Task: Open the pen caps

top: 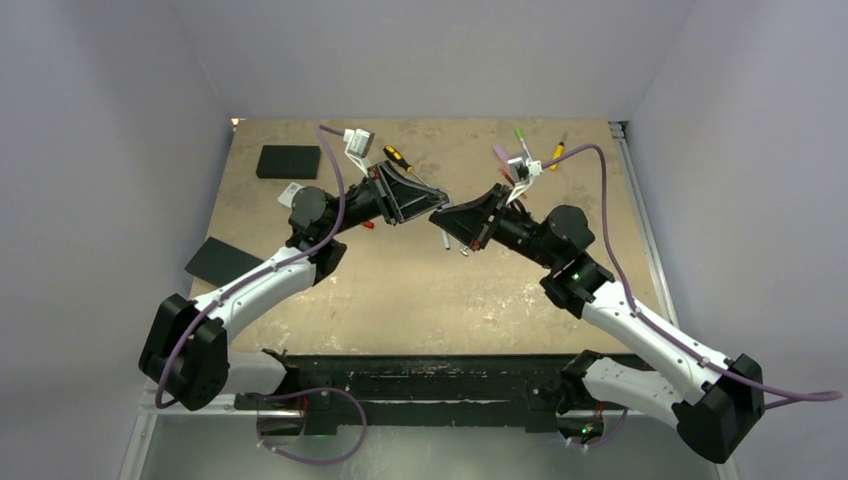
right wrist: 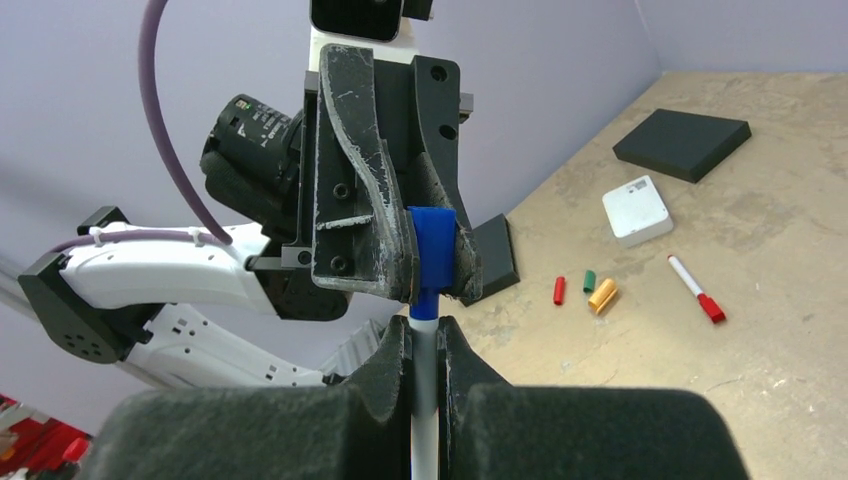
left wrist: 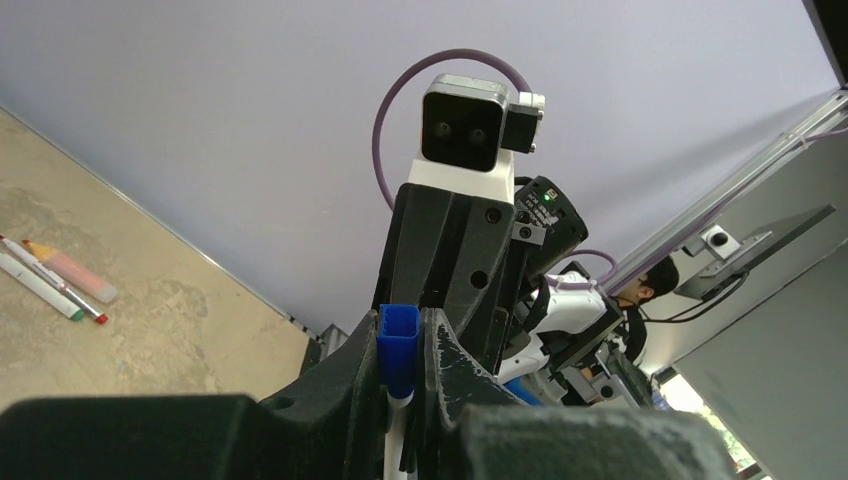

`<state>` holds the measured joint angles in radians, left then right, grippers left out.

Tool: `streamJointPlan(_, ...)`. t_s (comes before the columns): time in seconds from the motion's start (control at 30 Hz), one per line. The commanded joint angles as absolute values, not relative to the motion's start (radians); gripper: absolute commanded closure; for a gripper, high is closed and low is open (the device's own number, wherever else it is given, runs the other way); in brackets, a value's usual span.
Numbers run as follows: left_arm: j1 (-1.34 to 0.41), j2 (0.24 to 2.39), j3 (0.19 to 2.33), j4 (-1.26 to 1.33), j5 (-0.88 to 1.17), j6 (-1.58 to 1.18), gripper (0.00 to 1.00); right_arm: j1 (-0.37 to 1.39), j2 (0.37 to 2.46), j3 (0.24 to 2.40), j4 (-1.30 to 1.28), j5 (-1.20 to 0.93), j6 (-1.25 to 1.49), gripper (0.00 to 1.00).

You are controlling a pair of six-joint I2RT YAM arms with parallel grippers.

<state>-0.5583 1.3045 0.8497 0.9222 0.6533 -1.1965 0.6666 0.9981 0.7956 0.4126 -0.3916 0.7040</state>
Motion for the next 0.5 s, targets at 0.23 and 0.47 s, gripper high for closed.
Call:
streamJointPlan(0.23,-0.413,1.287,0.951,1.082,0.434,-1.293,1.00,0.660,0.939,0.754,0.336,-0.409,0.699,1.00)
streamJointPlan(0.47,-0.363,1.290,0.993,1.056,0.420,-1.305,1.00,0.659,0.933,0.754,0.329,-0.386,0.695,1.00)
